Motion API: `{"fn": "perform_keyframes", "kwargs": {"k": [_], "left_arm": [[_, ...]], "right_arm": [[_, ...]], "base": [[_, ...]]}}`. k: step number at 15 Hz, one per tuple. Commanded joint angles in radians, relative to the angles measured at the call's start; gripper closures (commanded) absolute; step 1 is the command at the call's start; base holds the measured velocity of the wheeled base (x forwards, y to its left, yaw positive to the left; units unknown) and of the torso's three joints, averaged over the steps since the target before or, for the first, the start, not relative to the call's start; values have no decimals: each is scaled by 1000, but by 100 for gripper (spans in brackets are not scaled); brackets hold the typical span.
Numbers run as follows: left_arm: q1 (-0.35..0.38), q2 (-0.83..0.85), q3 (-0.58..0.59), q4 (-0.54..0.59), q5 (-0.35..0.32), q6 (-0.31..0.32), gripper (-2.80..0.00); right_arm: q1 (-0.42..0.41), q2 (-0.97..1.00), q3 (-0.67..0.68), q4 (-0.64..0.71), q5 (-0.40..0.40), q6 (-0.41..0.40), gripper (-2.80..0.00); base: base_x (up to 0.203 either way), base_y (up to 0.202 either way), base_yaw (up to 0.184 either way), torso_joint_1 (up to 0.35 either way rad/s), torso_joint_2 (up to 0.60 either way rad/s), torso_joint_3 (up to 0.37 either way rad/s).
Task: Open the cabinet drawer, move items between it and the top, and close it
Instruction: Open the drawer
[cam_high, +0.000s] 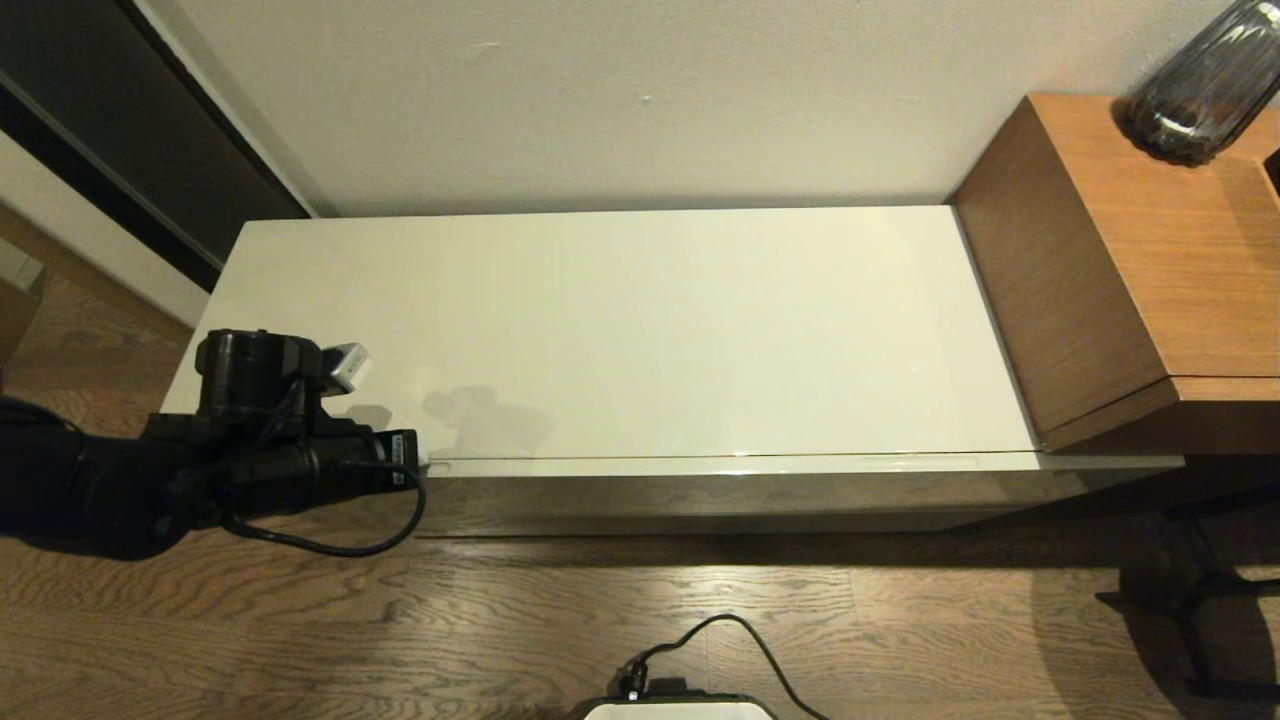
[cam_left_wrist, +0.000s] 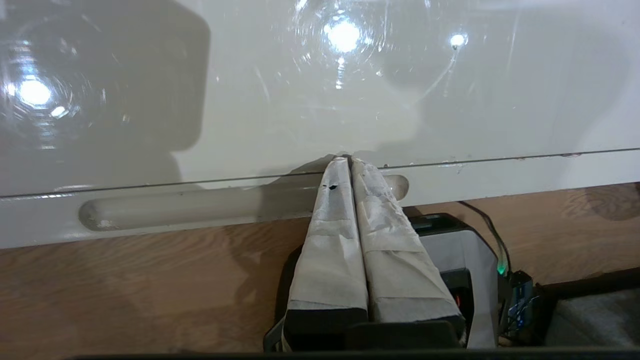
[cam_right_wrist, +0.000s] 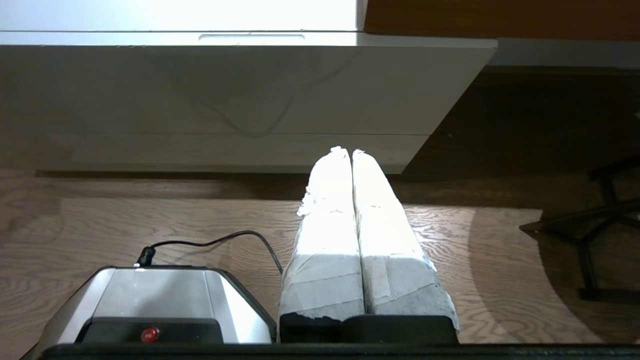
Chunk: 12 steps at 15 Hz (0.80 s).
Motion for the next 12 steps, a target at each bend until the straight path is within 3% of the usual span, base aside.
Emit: {"fn": "perform_keyframes", "kwargs": {"k": [1,9,12], "left_arm": [[-1,39,24,8,0,-1,0],[-16,-46,258,6,-25,1,0],[-31,-156,360,19,-70,-10,0]], "right_arm": [[0,1,0,0,1,-1,0],[0,0,0,0,2,-1,0],[0,0,0,0,0,-1,0]], "base": [[0,0,0,0,0,0],[0,0,0,0,0,0],[0,0,0,0,0,0]]}}
